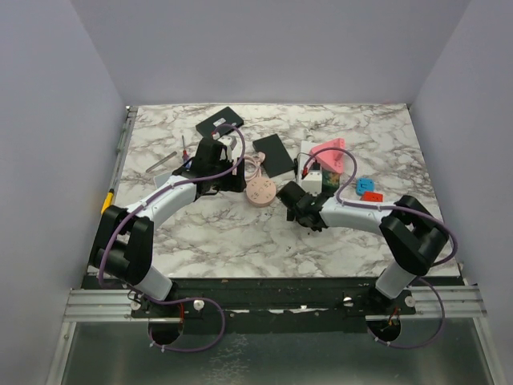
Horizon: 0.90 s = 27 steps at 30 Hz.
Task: Pull the plug off the socket
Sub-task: Move the socket to the center of the board.
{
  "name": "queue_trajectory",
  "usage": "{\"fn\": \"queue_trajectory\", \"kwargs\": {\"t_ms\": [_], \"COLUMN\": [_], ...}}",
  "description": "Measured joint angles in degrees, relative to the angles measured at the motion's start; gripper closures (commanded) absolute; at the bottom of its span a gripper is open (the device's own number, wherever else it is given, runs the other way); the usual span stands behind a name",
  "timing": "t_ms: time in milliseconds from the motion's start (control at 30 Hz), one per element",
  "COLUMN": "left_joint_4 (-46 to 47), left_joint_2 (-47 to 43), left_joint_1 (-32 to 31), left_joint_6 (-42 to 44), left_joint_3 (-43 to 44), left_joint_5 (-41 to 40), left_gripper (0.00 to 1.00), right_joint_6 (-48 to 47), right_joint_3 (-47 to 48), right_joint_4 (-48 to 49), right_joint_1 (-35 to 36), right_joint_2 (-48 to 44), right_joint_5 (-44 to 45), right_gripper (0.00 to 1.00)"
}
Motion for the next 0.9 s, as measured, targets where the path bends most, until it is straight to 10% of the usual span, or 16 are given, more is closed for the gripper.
{"fn": "queue_trajectory", "kwargs": {"t_ms": [233, 533, 900], "left_joint_4": [0.0, 0.0, 0.0], "left_joint_2": [0.0, -0.33, -0.63], "left_joint_1": [0.0, 0.0, 0.0], "left_joint_6": [-0.02, -0.04, -0.02], "left_joint_3": [0.0, 0.0, 0.0], "left_joint_5": [0.0, 0.04, 0.04], "left_gripper": [0.2, 0.18, 0.18], "right_joint_6": [6.62, 9.31, 5.35], "right_joint_3": [4.2, 6.08, 6.29], "right_joint_4": [-5.38, -8.11, -9.27], "right_joint_1": [7.61, 12.22, 13.35], "right_joint_2": [2.99, 3.13, -3.43], "right_joint_5": [0.28, -0.61, -2.62], "right_gripper": [0.52, 0.04, 0.0]}}
